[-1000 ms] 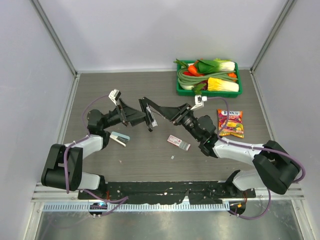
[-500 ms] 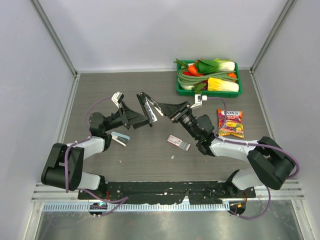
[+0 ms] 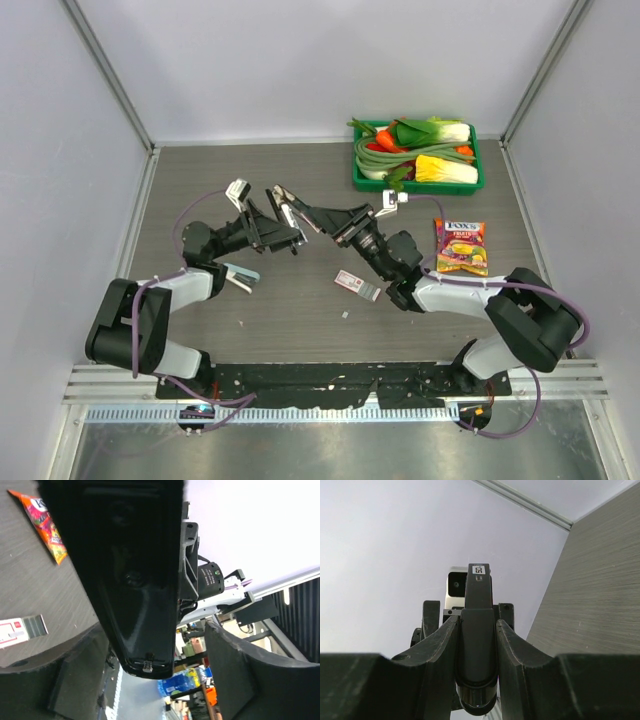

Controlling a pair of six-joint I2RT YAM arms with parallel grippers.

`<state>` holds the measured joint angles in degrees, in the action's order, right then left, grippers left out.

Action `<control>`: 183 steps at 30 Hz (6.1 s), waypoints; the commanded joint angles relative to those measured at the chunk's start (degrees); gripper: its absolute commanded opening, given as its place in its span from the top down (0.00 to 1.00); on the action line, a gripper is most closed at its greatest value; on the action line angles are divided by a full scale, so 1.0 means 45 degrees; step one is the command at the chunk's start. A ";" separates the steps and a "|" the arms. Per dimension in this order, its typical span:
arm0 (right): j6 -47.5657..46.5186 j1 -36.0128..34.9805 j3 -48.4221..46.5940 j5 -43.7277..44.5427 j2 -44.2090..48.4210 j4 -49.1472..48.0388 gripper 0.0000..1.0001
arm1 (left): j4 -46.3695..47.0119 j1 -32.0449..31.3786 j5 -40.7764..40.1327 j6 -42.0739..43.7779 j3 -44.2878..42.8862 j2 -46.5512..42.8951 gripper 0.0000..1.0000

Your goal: Unload the staples from the stapler

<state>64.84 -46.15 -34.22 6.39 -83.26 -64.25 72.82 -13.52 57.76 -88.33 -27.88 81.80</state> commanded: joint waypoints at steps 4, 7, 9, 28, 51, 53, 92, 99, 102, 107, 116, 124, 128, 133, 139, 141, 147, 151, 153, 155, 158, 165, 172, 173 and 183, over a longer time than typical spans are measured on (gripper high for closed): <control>0.0396 -0.0115 -0.0521 0.0552 0.0164 -0.2245 0.99 | 0.1241 -0.0218 0.0172 0.0566 -0.0368 -0.0189 0.59; 0.0435 -0.0193 -0.0483 0.0533 0.0007 -0.2460 0.99 | 0.1026 -0.0219 0.0407 0.0879 -0.0289 -0.0306 0.84; 0.0435 -0.0193 -0.0327 0.0571 0.0123 -0.2480 0.99 | 0.0774 -0.0180 0.0660 0.1192 -0.0270 -0.0462 0.92; -0.1284 0.0354 0.2623 -0.2178 0.4519 0.1641 0.99 | -2.6333 0.1110 0.1815 2.6343 -0.4995 -0.1244 1.00; -0.2395 0.0354 0.3405 -0.4622 0.4851 0.1620 0.99 | -2.5500 -0.0433 -0.3224 3.2403 -0.4704 -0.2298 1.00; -0.2611 0.0373 0.3230 -0.4876 0.4870 0.1912 0.99 | -2.4974 -0.0453 -0.3536 3.2656 -0.4547 -0.2338 1.00; -0.7257 0.0373 -0.5188 -0.4233 0.0204 0.7360 0.99 | -2.5946 -0.0219 -0.1407 2.0978 -0.7887 -0.4386 0.00; -0.8995 0.0353 -0.6769 -0.4331 -0.1670 0.9257 0.99 | -2.6902 0.0444 -0.3067 2.0588 -0.7886 -0.5716 0.00; -0.9659 0.0217 -0.7589 -0.4175 -0.2666 0.9881 0.99 | -2.7350 0.0932 -0.3265 1.9866 -0.8100 -0.5854 0.00; -1.0891 -0.0251 -0.9113 -0.3356 -0.4288 1.0838 0.99 | -2.8543 0.1070 -0.3635 1.9727 -0.8979 -0.5385 0.00; -1.2319 -0.1150 -1.0170 -0.1930 -0.6398 1.0217 0.99 | -2.8662 0.1148 -0.3772 1.9708 -0.8649 -0.5795 0.00; -1.1733 -0.1326 -0.9916 -0.1675 -0.7316 0.9160 0.93 | -2.7881 0.1149 -0.3401 1.9142 -0.8258 -0.5717 0.00; -1.1402 -0.1443 -0.9585 -0.1035 -0.7279 0.9316 0.54 | -2.7783 0.1149 -0.3499 1.9142 -0.8297 -0.5619 0.00; -1.0661 -0.1463 -0.8337 0.0080 -0.6264 0.9472 0.29 | -2.7471 0.1168 -0.3577 1.9025 -0.8043 -0.5678 0.00; -0.9547 -0.1890 -0.8058 0.2635 -0.4860 1.1630 0.21 | -2.7470 0.1149 -0.3616 1.8888 -0.8238 -0.5678 0.00; -0.9058 -0.2242 -0.8216 0.4491 -0.4487 1.2749 0.20 | -2.7548 0.1168 -0.3752 1.8985 -0.8375 -0.5736 0.00; -0.6702 -0.3961 -0.8957 0.7715 -0.3860 1.6460 0.19 | -2.7510 0.1149 -0.4143 1.9005 -0.8531 -0.5873 0.00; -0.5000 -0.4684 -1.0127 0.7973 -0.4484 1.8862 0.19 | -2.7743 0.1168 -0.4631 1.9005 -0.8863 -0.5815 0.00; -0.4586 -0.5171 -1.0345 0.8168 -0.4912 1.9101 0.19 | -2.7861 0.1168 -0.4884 1.9005 -0.9097 -0.5815 0.00; -0.4059 -0.5427 -1.0598 0.8558 -0.5226 1.9374 0.19 | -2.7900 0.1168 -0.5002 1.9005 -0.9234 -0.5834 0.00; -0.3277 -0.5486 -1.0756 0.8561 -0.5715 1.9669 0.31 | -2.7959 0.1168 -0.5081 1.9083 -0.9254 -0.5989 0.00; -0.2808 -0.5506 -1.0716 0.8287 -0.6652 1.9101 0.45 | -2.7783 0.1188 -0.5276 1.9103 -0.8961 -0.6283 0.00; -0.2105 -0.5506 -1.0970 0.7955 -0.7336 1.9218 0.50 | -2.7686 0.1188 -0.5296 1.9181 -0.8922 -0.6225 0.00; -0.1930 -0.5506 -1.0970 0.7916 -0.7414 1.9277 0.50 | -2.7685 0.1168 -0.5315 1.9181 -0.8922 -0.6225 0.00; -0.0445 -0.5564 -1.0639 0.7388 -0.7610 1.9999 0.48 | -2.7490 0.1168 -0.5120 1.9064 -0.8824 -0.6185 0.00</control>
<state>57.91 -70.81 -81.19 38.96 -117.51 23.68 -52.99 -8.43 34.04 -2.55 -67.46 54.30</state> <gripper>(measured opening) 0.516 0.996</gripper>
